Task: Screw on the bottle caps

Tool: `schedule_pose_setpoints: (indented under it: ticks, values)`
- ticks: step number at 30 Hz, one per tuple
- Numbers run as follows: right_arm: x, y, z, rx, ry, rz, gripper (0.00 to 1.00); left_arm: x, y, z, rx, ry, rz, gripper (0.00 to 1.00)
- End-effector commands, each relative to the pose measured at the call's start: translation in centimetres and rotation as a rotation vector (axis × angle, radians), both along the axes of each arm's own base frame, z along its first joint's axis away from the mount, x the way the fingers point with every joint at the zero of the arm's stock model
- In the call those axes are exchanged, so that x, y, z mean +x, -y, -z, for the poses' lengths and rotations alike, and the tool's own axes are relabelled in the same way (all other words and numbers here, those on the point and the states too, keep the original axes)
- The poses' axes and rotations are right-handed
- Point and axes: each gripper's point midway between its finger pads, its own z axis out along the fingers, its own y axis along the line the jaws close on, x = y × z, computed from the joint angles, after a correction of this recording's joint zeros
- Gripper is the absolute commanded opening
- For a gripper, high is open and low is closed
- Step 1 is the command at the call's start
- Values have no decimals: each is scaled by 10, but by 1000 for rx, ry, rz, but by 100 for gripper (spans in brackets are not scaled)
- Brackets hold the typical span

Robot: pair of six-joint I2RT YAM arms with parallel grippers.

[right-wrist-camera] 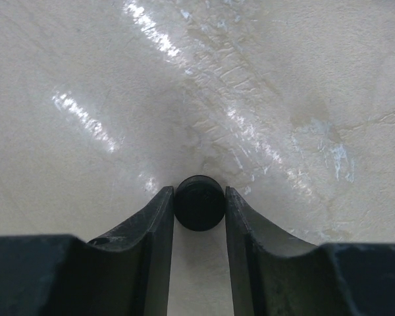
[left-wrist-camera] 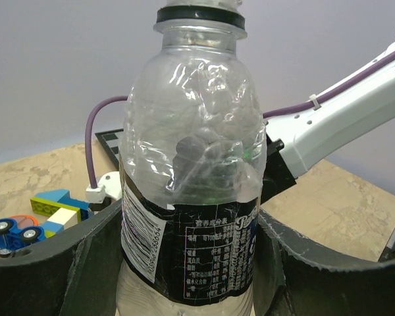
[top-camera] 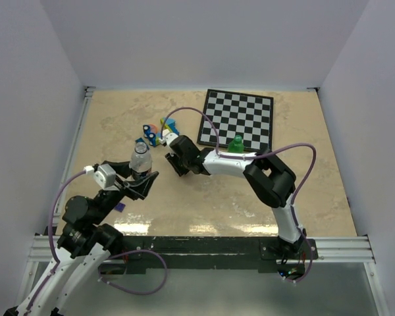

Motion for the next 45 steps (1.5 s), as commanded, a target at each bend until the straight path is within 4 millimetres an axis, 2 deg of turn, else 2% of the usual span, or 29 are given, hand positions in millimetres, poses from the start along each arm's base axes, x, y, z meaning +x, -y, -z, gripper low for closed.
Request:
schedule_pose_setpoints:
  ticks: [1, 5, 11, 14, 16, 24, 27, 31, 38, 45]
  values:
    - [-7, -9, -69, 131, 12, -57, 6, -10, 9, -14, 11, 65, 72, 0]
    - [-10, 6, -122, 244, -6, -95, 1, -16, 33, 1, 15, 64, 215, 0]
    - [-21, 50, -212, 416, 23, -161, 0, -18, 57, 18, -4, 68, 355, 0]
    - [-35, 69, -255, 452, 75, -198, 0, -14, 67, 23, 16, 70, 398, 0]
    - [-44, 78, -281, 471, 110, -231, 0, -14, 71, 19, 15, 93, 422, 0]
    - [-97, 105, -362, 554, 230, -377, 0, -4, 90, 22, 48, 110, 510, 0]
    - [-116, 110, -383, 597, 252, -427, 0, -2, 96, 18, 53, 132, 539, 0]
    - [-132, 111, -395, 625, 254, -492, 0, 2, 104, 16, 82, 139, 577, 0]
    - [-141, 106, -389, 592, 215, -591, 0, 8, 115, 8, 132, 137, 632, 0]
    - [-139, 99, -390, 574, 210, -652, 0, 12, 117, 7, 139, 121, 635, 0]
